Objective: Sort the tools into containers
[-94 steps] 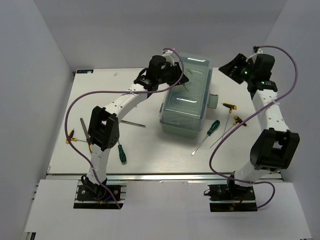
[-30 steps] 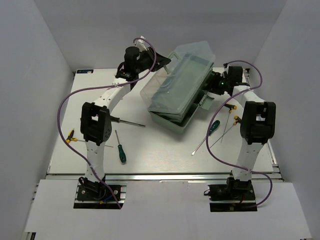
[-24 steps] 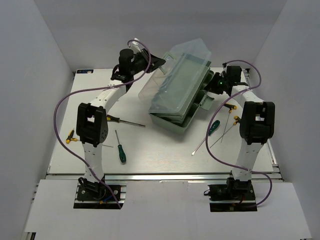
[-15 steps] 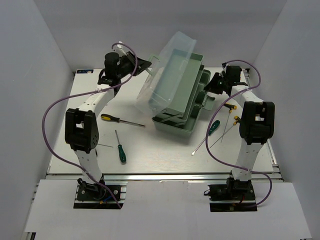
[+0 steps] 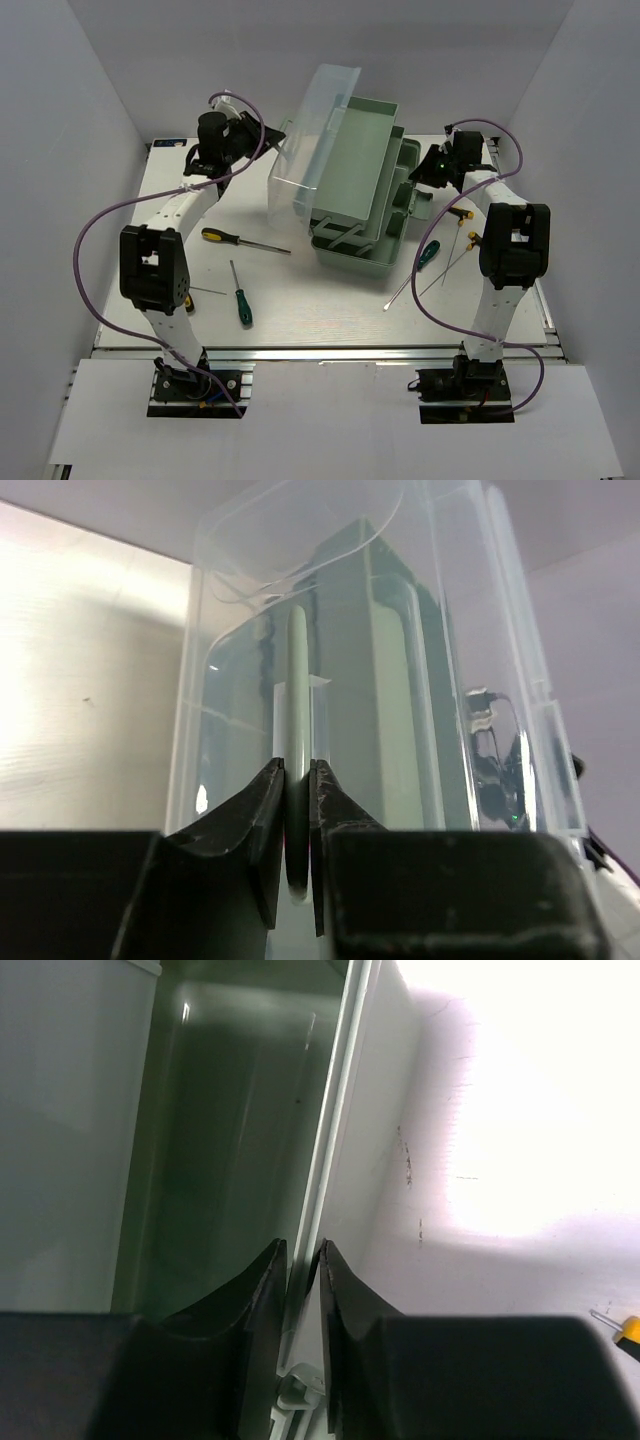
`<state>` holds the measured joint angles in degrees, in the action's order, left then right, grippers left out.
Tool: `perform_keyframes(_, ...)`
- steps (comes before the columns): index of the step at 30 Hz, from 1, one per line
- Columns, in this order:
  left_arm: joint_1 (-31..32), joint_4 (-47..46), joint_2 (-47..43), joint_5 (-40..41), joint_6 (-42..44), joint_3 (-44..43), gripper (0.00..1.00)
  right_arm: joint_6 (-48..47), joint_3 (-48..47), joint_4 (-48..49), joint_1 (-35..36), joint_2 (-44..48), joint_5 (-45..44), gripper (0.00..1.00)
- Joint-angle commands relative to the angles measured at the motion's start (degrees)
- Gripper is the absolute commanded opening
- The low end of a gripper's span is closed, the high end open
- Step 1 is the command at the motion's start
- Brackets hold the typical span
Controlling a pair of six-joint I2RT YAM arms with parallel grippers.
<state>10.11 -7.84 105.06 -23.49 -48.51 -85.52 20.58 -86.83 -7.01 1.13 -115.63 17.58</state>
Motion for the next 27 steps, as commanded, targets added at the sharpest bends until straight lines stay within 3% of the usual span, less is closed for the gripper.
perform_keyframes(1,-2.0,0.6,-6.5,5.0,3.9,1.1,0.11,-4.4,1.0,-1.9,-2.2,0.9,-3.8,0.25)
perform_keyframes(8,-4.4,4.4,-10.3,10.7,6.4,5.2,0.41,-4.4,1.2,-2.0,-2.3,0.8,-2.2,0.36)
perform_keyframes(11,-5.4,6.0,-10.9,10.8,7.6,5.4,0.49,-4.4,1.4,-1.8,-2.3,0.8,-1.4,0.40)
perform_keyframes(25,-7.3,6.7,-12.5,8.8,9.7,9.6,0.54,-4.7,2.4,-2.0,-2.3,1.1,0.7,0.48)
perform_keyframes(27,-7.3,7.3,-13.0,9.4,10.1,9.6,0.54,-4.7,2.5,-2.2,-2.3,1.3,1.3,0.53)
